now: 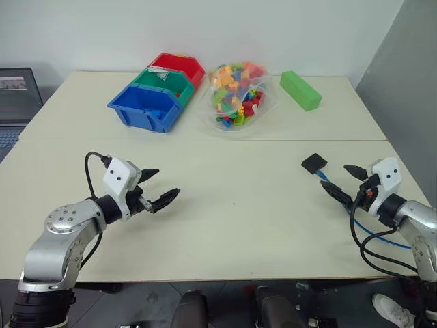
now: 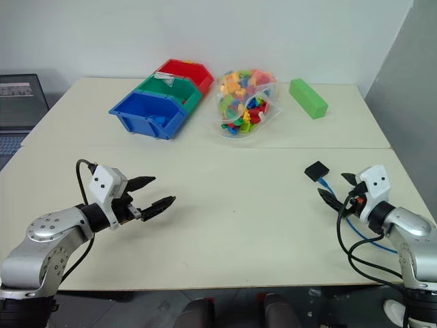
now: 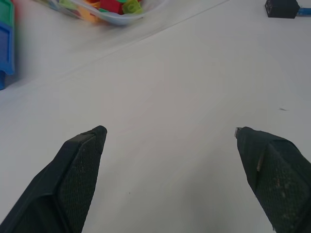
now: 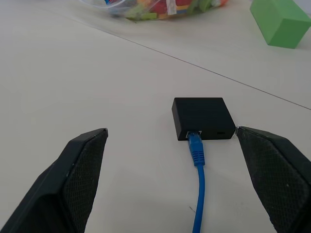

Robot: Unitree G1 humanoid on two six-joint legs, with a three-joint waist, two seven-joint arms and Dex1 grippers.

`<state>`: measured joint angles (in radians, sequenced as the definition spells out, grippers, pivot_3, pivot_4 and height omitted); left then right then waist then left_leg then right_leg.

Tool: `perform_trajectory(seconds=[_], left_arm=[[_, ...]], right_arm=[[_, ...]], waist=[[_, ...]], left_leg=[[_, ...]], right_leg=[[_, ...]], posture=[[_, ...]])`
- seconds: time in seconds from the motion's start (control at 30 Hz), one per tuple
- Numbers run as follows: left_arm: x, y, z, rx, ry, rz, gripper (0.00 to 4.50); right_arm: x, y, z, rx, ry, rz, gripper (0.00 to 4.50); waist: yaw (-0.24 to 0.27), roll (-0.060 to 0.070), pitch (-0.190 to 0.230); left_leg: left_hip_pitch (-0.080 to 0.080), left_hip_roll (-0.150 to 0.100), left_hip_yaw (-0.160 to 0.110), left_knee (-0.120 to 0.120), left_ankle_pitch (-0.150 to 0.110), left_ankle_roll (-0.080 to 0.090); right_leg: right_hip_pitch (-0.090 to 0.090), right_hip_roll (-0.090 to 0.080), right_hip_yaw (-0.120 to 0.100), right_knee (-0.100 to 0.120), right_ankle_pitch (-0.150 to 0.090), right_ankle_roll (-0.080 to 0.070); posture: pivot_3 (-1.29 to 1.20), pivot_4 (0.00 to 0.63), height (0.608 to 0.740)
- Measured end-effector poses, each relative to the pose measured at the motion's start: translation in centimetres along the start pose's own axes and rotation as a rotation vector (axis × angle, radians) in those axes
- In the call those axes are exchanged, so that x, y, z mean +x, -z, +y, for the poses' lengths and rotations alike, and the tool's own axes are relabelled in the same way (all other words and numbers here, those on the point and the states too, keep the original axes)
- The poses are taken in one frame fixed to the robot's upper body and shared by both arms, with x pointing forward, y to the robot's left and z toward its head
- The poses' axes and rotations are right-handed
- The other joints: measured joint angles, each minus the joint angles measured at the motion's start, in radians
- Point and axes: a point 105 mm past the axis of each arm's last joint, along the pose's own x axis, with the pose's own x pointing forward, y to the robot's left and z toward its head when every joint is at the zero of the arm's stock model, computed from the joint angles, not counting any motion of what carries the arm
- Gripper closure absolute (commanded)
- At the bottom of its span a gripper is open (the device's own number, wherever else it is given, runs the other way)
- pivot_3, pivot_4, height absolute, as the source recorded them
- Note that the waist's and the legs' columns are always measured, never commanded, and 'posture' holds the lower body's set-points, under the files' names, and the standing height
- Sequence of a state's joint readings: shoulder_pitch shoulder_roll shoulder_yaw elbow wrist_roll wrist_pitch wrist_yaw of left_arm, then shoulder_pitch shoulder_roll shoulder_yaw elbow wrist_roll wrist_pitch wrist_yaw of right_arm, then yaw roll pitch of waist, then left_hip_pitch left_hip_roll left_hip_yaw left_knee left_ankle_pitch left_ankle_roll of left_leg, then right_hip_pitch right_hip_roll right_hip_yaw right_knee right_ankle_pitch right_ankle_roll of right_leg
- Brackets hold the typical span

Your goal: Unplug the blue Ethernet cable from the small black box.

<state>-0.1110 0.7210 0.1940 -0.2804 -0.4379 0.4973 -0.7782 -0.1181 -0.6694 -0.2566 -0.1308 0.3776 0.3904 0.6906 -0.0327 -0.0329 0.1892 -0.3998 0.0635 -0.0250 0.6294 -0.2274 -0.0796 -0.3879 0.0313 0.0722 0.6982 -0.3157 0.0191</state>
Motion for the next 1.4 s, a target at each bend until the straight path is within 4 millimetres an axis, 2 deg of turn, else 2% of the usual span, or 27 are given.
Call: perform_trajectory(seconds=[0.23,0.47,0.67,0.77,1.07,1.1,1.13,1.17,1.27,1.33,1.4], left_arm=[[1.8,-1.7,-3.1,0.084,0.227,-0.023,0.00],[2.6,-4.0,-6.1,0.087,0.478,-0.061,0.00],[3.1,-5.1,-6.8,0.125,0.555,-0.077,0.00],[3.3,-4.9,-6.8,0.113,0.554,-0.076,0.00],[3.4,-4.8,-7.0,0.112,0.558,-0.074,0.00],[3.4,-4.8,-7.0,0.112,0.558,-0.074,0.00],[3.4,-4.8,-7.0,0.111,0.557,-0.075,0.00],[3.5,-4.8,-6.9,0.111,0.555,-0.075,0.00],[3.7,-4.4,-6.5,0.060,0.538,-0.067,0.00],[3.8,-4.2,-6.0,-0.008,0.525,-0.064,0.00],[3.7,-4.6,-5.3,-0.108,0.518,-0.076,0.00]], right_arm=[[0.3,0.9,-0.5,0.021,0.069,0.035,0.03],[3.8,3.3,-0.1,0.056,0.064,0.114,0.03],[6.1,3.1,-1.3,0.041,0.060,0.117,0.03],[6.5,3.7,-1.4,0.062,0.039,0.140,0.51],[6.4,3.8,-1.3,0.052,-0.040,0.167,2.75],[6.4,3.8,-1.2,0.048,-0.044,0.168,2.77],[6.4,3.7,-1.2,0.039,-0.051,0.171,3.18],[6.4,3.7,-1.2,0.033,-0.051,0.172,3.23],[6.3,3.5,-1.1,-0.083,-0.079,0.194,4.08],[6.2,3.3,-1.2,-0.148,-0.089,0.201,4.33],[6.0,2.8,-1.0,-0.248,-0.114,0.199,4.33]], waist=[[0.000,0.000,0.000],[-0.007,0.002,0.001],[-0.006,0.002,0.001],[-0.006,0.002,0.001],[-0.003,0.002,0.001],[-0.003,0.002,0.001],[-0.002,0.002,0.001],[-0.002,0.002,0.001],[-0.002,0.002,0.001],[-0.002,0.002,0.001],[-0.002,0.002,0.001]], left_leg=[[0.000,0.000,0.000,0.000,0.000,0.000],[0.000,0.000,0.001,0.000,0.000,0.000],[0.000,0.000,0.001,0.000,0.000,0.000],[0.000,0.000,0.001,0.000,0.000,0.000],[0.000,0.000,0.001,0.001,0.000,0.000],[0.000,0.000,0.001,0.001,0.000,0.000],[0.000,0.000,0.000,0.001,0.000,0.000],[0.000,0.000,0.000,0.001,0.000,0.000],[0.000,0.000,0.000,0.001,0.000,0.000],[0.000,0.000,0.000,0.001,0.000,0.000],[-0.001,0.000,0.000,0.001,0.000,0.000]], right_leg=[[0.000,0.000,0.000,0.000,0.000,0.000],[0.000,0.001,0.000,0.001,0.000,0.000],[0.000,0.001,0.000,0.000,0.003,-0.005],[0.000,0.001,0.000,0.000,0.003,-0.005],[0.000,0.001,0.000,0.000,0.003,-0.005],[0.000,0.001,0.000,0.000,0.003,-0.005],[0.000,0.001,0.000,0.000,0.003,-0.005],[0.000,0.001,0.000,0.000,0.003,-0.005],[0.000,0.001,0.000,0.000,0.003,-0.005],[0.000,0.001,0.000,0.000,0.003,-0.005],[-0.001,0.001,0.000,0.001,0.003,-0.005]], posture=[[0.00,0.150,0.740],[0.00,0.150,0.740],[0.00,0.150,0.740],[0.00,0.150,0.740],[0.00,0.150,0.740],[0.00,0.150,0.740],[0.00,0.150,0.740],[0.00,0.150,0.740],[0.00,0.150,0.740],[0.00,0.150,0.740],[0.00,0.150,0.740]])
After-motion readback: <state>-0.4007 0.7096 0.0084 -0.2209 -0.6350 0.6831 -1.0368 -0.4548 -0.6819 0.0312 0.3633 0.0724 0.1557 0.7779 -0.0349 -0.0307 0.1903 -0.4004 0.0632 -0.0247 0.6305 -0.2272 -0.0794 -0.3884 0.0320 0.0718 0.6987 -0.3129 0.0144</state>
